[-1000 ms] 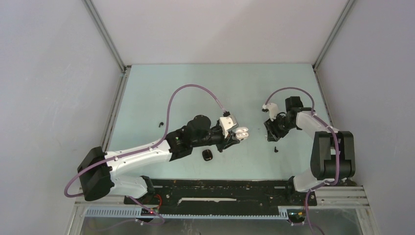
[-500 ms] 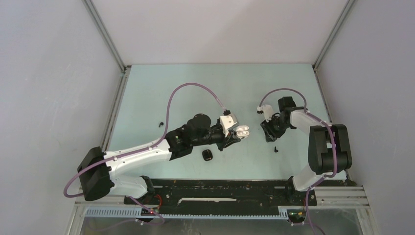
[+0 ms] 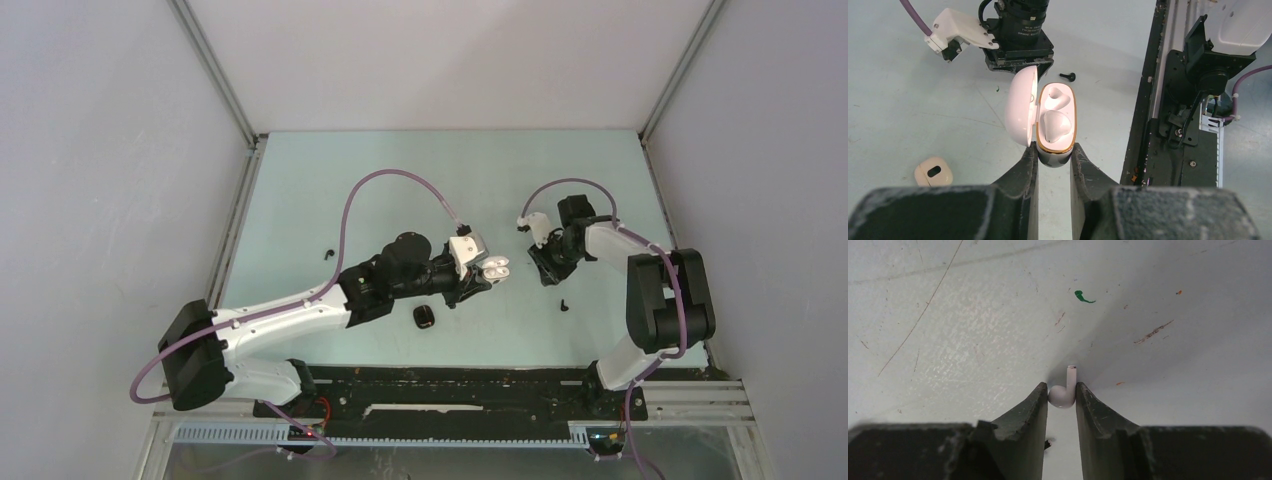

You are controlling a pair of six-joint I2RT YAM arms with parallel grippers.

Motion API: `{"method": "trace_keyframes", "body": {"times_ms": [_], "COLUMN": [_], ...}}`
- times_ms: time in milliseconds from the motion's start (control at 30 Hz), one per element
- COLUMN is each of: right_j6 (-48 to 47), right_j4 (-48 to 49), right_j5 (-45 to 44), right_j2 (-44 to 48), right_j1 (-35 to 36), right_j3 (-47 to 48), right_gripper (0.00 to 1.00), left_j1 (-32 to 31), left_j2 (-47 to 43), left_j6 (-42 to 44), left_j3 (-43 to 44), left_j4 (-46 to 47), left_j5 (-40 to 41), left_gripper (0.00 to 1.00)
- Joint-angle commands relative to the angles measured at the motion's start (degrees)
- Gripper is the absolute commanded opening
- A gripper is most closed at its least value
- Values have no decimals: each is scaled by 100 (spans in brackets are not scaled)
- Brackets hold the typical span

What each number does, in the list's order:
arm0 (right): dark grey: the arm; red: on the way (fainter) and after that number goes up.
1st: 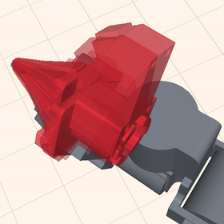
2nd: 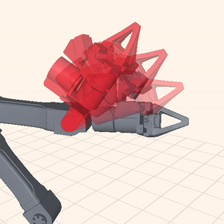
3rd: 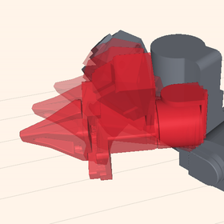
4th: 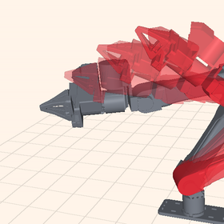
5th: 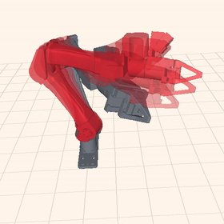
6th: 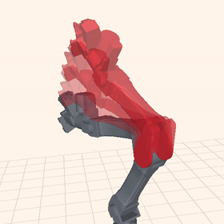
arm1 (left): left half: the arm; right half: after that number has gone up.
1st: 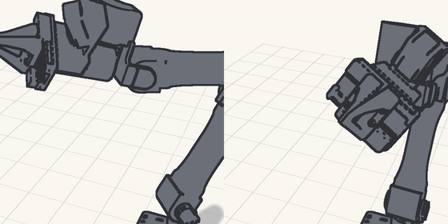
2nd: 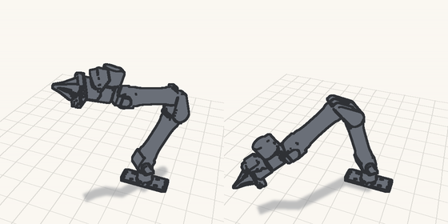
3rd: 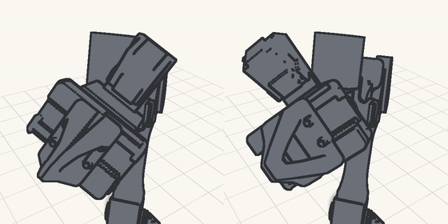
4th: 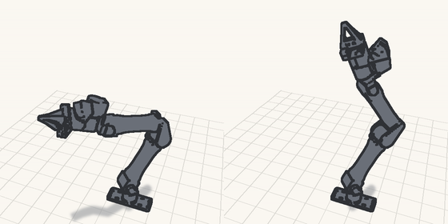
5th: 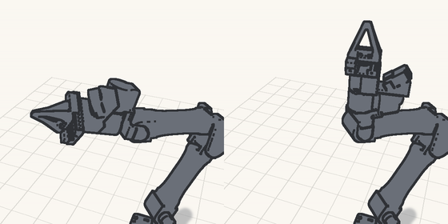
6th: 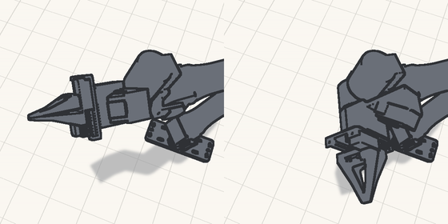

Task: Insert the wireless bluetooth earbuds into the charging case
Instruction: Pick up the earbud from the center of the board.

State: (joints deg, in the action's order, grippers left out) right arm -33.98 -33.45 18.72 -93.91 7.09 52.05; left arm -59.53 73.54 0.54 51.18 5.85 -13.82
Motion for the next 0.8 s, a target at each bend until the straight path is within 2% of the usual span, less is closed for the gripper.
{"method": "trace_keyframes", "body": {"times_ms": [0, 133, 267, 500, 767], "right_j6": [150, 180, 144, 66, 179], "right_j4": [58, -37, -648, -2206, -3509], "right_j5": [-320, -387, -163, 595, 1851], "right_j2": [-90, 139, 850, 2262, 2742], "right_j1": [93, 131, 130, 170, 448], "right_j3": [101, 103, 255, 697, 1048], "right_gripper": [27, 21, 17, 14, 9], "left_j1": [-40, -33, -46, -123, -403], "left_j2": [-141, -130, -105, -70, 10], "left_j6": [140, 140, 240, 657, 1670], "left_j3": [212, 209, 195, 198, 156], "left_j4": [145, 139, 114, -69, -462], "left_j5": [18, 22, 81, 318, 1001], "left_gripper": [1, 1, 1, 1, 0]}}
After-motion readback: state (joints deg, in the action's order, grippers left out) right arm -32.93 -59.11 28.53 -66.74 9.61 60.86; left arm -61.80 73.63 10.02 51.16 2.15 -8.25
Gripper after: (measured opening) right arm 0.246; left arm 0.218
